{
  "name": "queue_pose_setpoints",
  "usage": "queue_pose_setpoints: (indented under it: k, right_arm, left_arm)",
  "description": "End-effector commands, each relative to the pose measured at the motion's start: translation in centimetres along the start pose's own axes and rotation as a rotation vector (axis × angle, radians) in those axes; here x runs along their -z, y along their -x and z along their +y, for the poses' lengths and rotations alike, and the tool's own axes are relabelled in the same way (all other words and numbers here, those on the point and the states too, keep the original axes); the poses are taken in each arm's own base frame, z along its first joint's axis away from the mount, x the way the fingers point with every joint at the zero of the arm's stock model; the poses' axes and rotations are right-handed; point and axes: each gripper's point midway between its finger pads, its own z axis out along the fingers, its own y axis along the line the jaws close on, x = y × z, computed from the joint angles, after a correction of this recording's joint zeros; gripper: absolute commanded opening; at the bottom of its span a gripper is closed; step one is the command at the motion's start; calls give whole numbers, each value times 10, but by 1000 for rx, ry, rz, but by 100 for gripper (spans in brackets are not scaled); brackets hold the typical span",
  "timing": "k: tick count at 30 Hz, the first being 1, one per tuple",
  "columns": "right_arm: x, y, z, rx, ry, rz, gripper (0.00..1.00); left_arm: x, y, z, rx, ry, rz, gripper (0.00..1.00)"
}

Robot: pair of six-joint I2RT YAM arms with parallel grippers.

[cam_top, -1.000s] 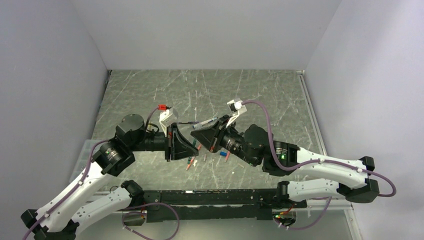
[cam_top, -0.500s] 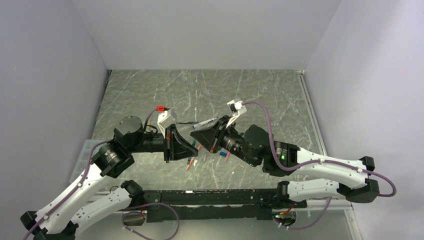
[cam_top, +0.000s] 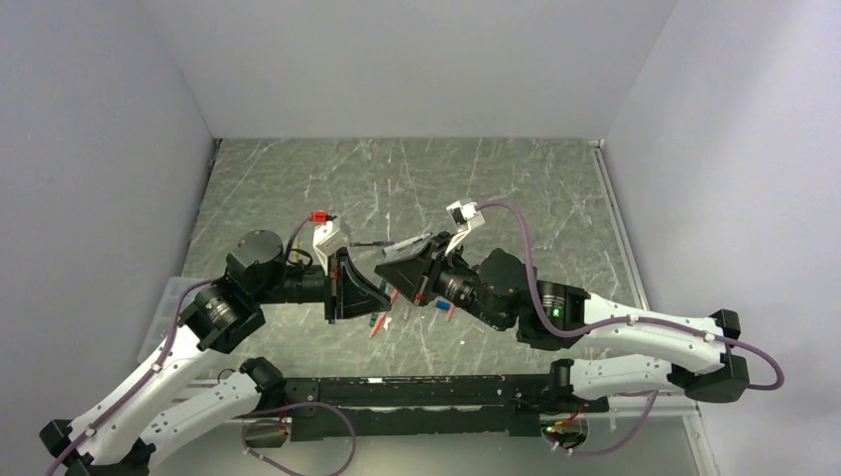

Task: Insert the pens into the pen caps
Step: Press the pen cap onto the pen.

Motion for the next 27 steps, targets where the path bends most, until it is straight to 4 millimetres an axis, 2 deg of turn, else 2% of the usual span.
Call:
queue_pose_setpoints:
  k: [1, 6, 10, 15, 22, 27]
  right_arm:
    - [0, -13, 6, -24, 40, 45, 0]
    - [0, -22, 5, -39, 46, 70, 0]
    - [0, -36, 3, -57, 54, 107, 0]
    - [2, -66, -4, -74, 48, 170, 0]
    - [5, -110, -3, -76, 46, 259, 0]
    - [11, -128, -2, -81, 53, 290, 0]
  left_arm:
    - [4, 31, -10, -91, -2, -86, 0]
    - [8, 37, -8, -101, 39, -116, 0]
    - [13, 45, -5, -116, 88, -154, 0]
    - [19, 52, -1, -133, 136, -186, 0]
    - [21, 59, 3, -143, 168, -216, 0]
    - [25, 65, 4, -151, 197, -242, 0]
